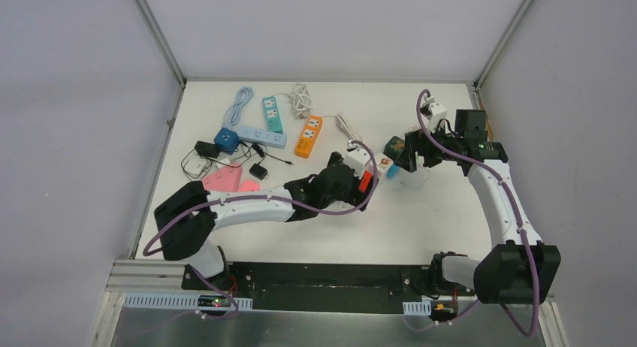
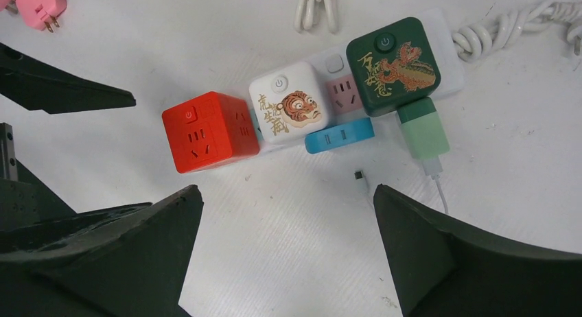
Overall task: Pull the plug off the socket
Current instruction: Remove the plug from the socket.
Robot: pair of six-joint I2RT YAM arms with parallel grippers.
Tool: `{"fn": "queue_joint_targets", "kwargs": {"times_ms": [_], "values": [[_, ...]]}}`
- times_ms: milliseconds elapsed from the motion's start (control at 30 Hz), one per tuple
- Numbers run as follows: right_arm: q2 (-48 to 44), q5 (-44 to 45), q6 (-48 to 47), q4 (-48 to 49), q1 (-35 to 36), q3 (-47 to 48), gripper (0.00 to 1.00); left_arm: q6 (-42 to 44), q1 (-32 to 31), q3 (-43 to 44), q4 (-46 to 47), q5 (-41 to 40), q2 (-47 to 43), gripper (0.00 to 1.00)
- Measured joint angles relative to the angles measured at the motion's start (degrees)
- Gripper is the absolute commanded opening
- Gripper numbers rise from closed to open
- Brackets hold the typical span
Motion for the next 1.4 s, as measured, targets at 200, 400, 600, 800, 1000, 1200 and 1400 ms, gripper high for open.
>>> {"fn": "queue_joint_targets", "kwargs": {"times_ms": [200,400,600,800,1000,1200,1400], "values": [[0.66,-0.04,1.05,0.68,-0.02,-0.37,1.00,2.49,0.04,10.19,-5.64,-3.65,8.41,0.92],[0.70,0.00,1.27,0.92,-0.07,-0.48,1.00,4.98,0.26,15.30,-9.31,-4.24,15.10,0.83],[1.09,0.00,1.29,0.94,-0.11,-0.52,1.00,5.86,2.08,17.27,-11.45,-2.51,18.32,0.68],[2.21,-0.09,1.51,0.96,-0.13,-0.52,1.00,7.58,2.82,17.33,-11.28,1.36,18.45,0.14],[4.35,-1.49,1.33,0.76,-0.17,-0.52,0.95,10.82,3.32,15.69,-9.66,4.63,17.79,0.00],[4.74,-5.11,-0.83,-0.48,0.55,-0.52,0.93,13.79,3.96,5.99,-5.84,10.93,10.58,0.00],[7.50,-7.34,-2.34,-1.09,5.33,-0.52,0.85,16.33,3.87,-2.05,-5.22,17.18,3.13,0.00]]}}
